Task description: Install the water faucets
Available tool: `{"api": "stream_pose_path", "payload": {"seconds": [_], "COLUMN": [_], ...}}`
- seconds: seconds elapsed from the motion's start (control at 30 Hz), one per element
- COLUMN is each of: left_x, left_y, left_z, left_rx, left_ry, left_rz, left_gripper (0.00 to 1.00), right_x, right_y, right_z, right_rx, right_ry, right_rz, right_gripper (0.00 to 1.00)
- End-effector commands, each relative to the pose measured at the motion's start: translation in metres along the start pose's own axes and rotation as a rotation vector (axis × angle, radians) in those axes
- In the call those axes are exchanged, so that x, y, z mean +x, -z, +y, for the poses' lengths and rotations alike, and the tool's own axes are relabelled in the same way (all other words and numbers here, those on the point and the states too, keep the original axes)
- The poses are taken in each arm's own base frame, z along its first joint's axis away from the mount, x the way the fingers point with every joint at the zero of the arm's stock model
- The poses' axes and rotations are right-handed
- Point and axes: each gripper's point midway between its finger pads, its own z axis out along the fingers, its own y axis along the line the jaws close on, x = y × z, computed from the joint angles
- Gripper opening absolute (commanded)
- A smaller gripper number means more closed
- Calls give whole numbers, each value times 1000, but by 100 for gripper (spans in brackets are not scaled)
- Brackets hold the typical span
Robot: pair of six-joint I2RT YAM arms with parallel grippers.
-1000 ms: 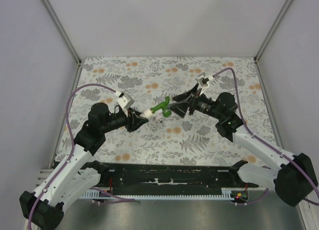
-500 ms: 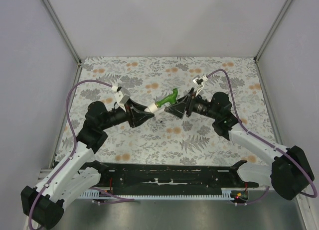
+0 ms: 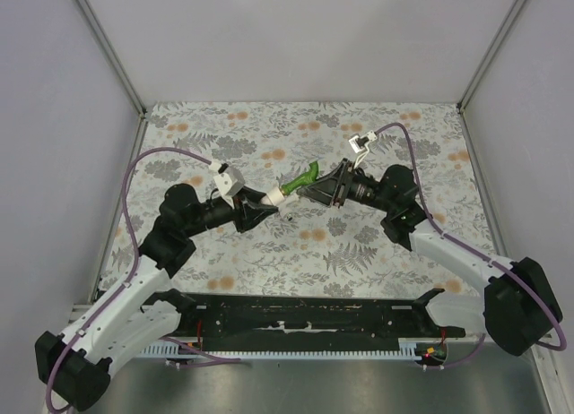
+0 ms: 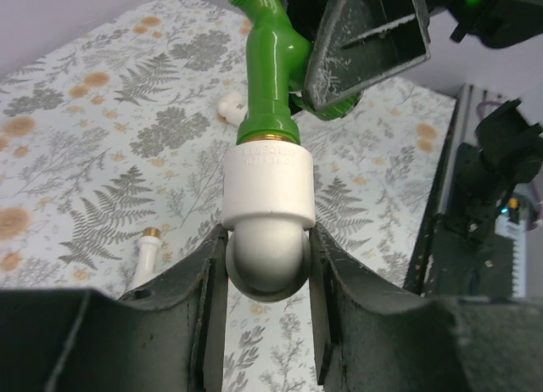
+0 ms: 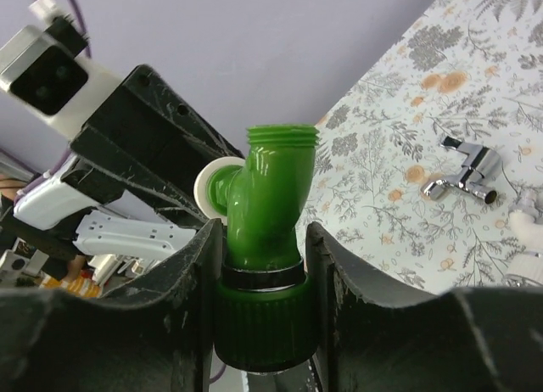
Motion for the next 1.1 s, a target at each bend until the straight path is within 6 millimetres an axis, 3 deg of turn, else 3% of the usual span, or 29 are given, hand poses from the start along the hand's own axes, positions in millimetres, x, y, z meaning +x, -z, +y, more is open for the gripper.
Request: {"api": "stream_pose_path", "payload": {"seconds": [0.0,0.17,0.3,0.43,0.6,0.87,1.0,1.07], "left_x": [10,11,20,38,45,43,50,55], "left_y": [2,16,26,26,26,29,31,30], "left_z": [15,25,37,27,14,9,12,11], "left_rx": [-107,-239,-340,-319,-288,-325,-358,-356], "left_ry": [-293,-609,-859,-1075,-1137,-949,-803,-722], "left_rz": [90,159,266,356,330,275,312,330], "left_gripper": [2,2,2,2,2,2,2,2], "right_x": [-12,11,26,35,43,35,24,14], "right_y": [-6,-15,-20,-24,-27,-21,-13,-5], "right_z": [8,-10,-26,-39,-44,-49,-50,-55], "right_rx": [-20,26,52,74,84,92,77,79], "right_ry": [-150,-496,-667,-784,-843,-768,-714,-687], "right_rz": [-45,40,69,82,116,67,58,36], "right_gripper": [5,1,0,0,7,59,98,98]}}
